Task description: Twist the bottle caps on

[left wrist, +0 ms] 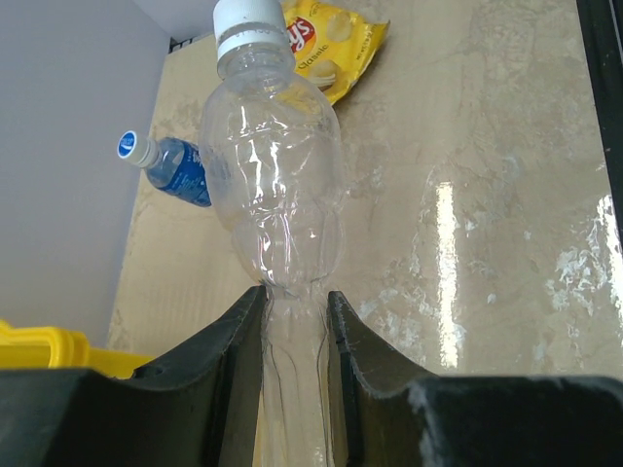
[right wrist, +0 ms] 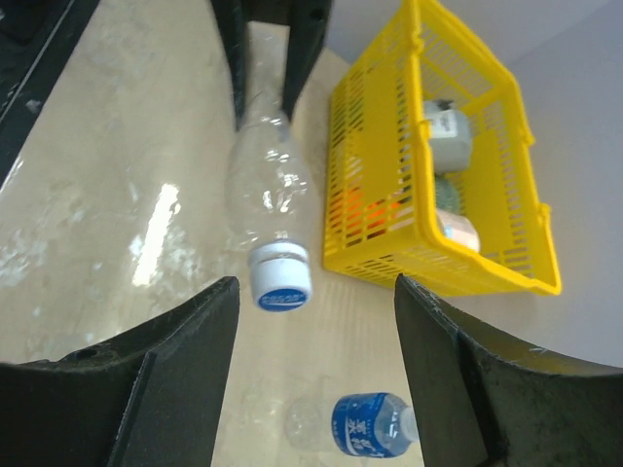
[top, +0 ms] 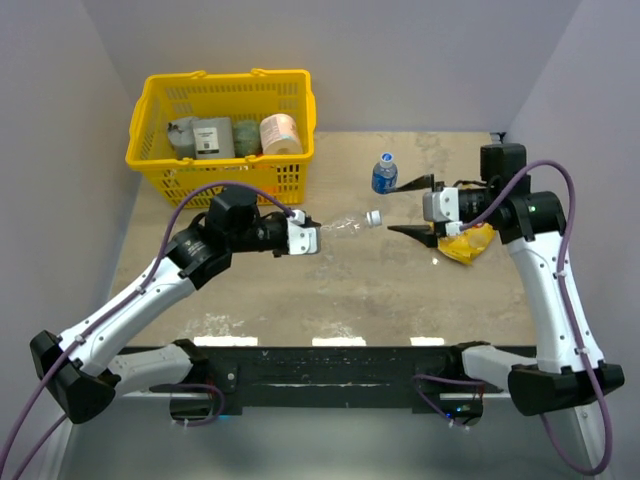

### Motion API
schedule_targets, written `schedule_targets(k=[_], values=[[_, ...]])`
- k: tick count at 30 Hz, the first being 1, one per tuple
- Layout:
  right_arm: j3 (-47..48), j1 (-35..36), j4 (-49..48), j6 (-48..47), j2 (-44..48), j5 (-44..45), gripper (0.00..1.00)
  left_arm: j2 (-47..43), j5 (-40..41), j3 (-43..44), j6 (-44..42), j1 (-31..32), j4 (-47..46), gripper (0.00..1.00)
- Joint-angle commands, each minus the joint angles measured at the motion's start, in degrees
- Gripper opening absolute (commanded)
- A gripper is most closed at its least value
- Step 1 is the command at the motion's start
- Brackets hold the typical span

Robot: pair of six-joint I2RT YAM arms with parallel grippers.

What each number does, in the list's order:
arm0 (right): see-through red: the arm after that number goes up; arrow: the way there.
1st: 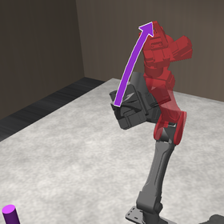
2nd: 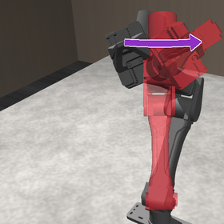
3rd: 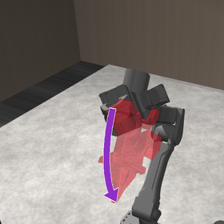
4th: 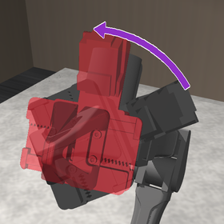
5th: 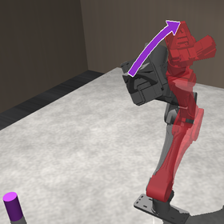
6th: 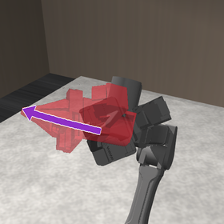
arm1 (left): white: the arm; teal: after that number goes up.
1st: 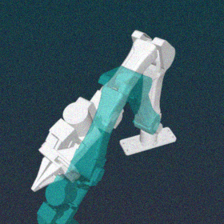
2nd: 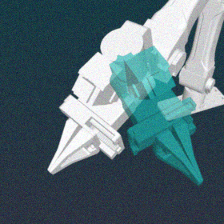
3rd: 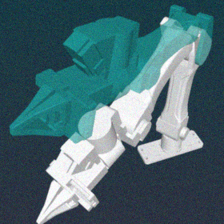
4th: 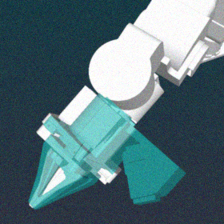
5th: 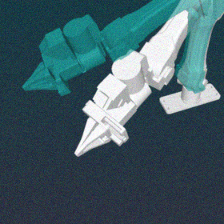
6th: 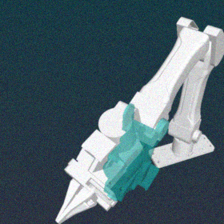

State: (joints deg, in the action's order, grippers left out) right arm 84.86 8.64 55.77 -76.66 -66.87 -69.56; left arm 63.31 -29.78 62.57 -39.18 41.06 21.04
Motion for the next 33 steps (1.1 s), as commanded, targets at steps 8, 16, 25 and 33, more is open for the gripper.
schedule_targets(k=[8,16,25,33], values=[[0.31,3.57,17.49,-23.03,-1.16,3.64,0.69,0.41,-5.02,3.53,-5.82,-0.72,-0.29,0.0],[-3.73,4.8,9.54,-16.61,0.16,5.49,0.64,1.38,-5.64,4.14,-3.98,-0.72,-1.97,0.0],[-4.88,4.8,3.38,-13.07,0.16,6.1,0.58,1.38,-5.64,4.32,-5.12,-0.72,-0.91,0.0],[-2.69,4.89,10.23,-19.74,-1.15,5.93,0.44,1.73,-5.29,4.14,-4.68,-0.72,-1.88,0.0]])
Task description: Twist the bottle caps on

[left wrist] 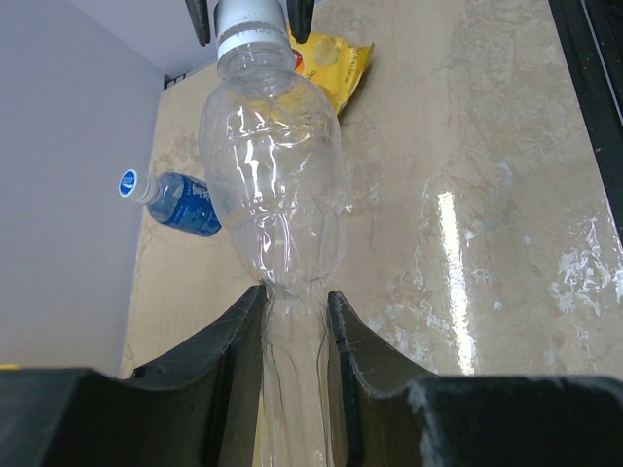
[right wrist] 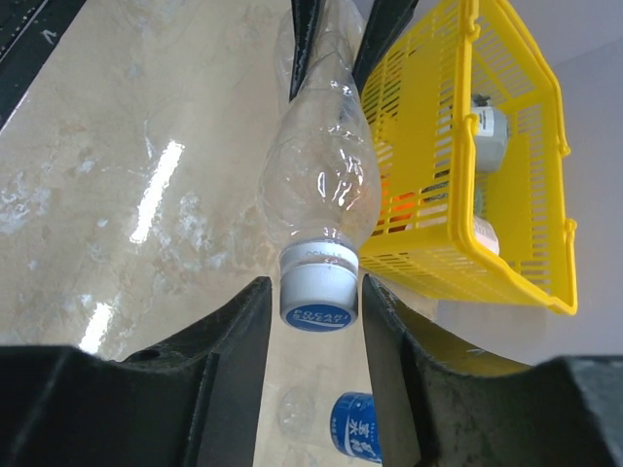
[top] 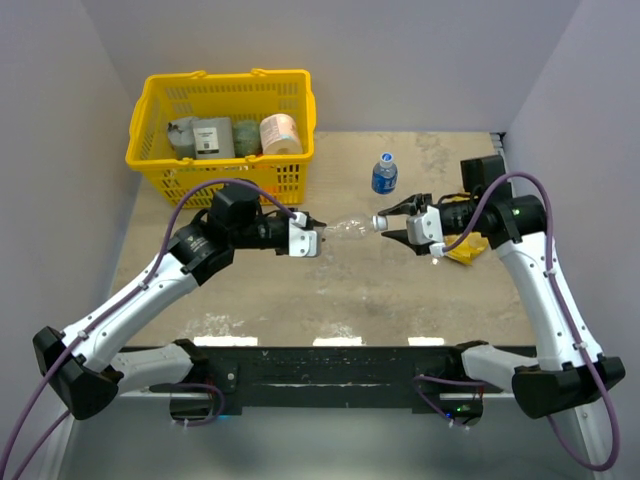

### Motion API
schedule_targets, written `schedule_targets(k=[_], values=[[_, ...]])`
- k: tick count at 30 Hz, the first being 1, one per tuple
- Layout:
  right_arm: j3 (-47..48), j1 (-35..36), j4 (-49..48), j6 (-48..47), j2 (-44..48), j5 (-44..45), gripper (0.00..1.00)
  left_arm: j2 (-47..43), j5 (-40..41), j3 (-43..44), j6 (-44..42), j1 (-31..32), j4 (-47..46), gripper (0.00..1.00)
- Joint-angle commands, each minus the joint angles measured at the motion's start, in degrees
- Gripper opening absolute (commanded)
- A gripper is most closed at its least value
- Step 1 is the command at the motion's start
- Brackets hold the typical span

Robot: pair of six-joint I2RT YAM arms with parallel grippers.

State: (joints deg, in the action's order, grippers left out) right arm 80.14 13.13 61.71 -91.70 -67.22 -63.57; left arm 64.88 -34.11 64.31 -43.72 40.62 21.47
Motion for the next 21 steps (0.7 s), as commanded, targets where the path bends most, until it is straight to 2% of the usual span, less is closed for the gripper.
schedule_targets(k=[1,3,4,8,10,14,15,17,21], values=[[2.3,0.67,5.42,-6.98,-1.07,0.11,0.44,0.16,-1.05,2.39,0.04,-0.28,-2.75,0.0],[2.91,0.85,7.28,-7.79,-1.51,0.11,0.38,0.16,-1.05,2.31,0.39,-0.19,-3.19,0.0],[3.01,0.94,7.54,-7.97,-1.68,0.11,0.31,0.24,-0.96,2.31,0.48,-0.28,-3.72,0.0],[2.83,1.38,7.64,-7.71,-1.95,-0.06,0.27,0.6,-0.43,2.22,1.1,-0.28,-4.33,0.0],[2.74,1.64,6.41,-3.94,-1.95,-0.06,0.26,0.6,0.61,1.61,1.53,-0.28,-5.03,0.0],[3.27,1.64,-1.39,11.25,-2.74,-0.59,0.23,0.51,9.9,-0.93,-3.02,-0.1,-6.7,0.0],[3.53,1.55,-2.55,18.59,-3.78,-0.76,0.23,0.33,12.03,-1.64,-5.38,-0.1,-7.93,0.0],[4.76,1.55,-3.09,23.48,-5.19,-1.72,0.23,-0.45,18.34,-4.19,-8.98,-0.1,-13.46,0.0],[8.09,1.64,-0.9,32.36,-9.85,-4.01,0.22,-2.83,21.19,-9.54,-19.88,-0.1,-23.9,0.0]])
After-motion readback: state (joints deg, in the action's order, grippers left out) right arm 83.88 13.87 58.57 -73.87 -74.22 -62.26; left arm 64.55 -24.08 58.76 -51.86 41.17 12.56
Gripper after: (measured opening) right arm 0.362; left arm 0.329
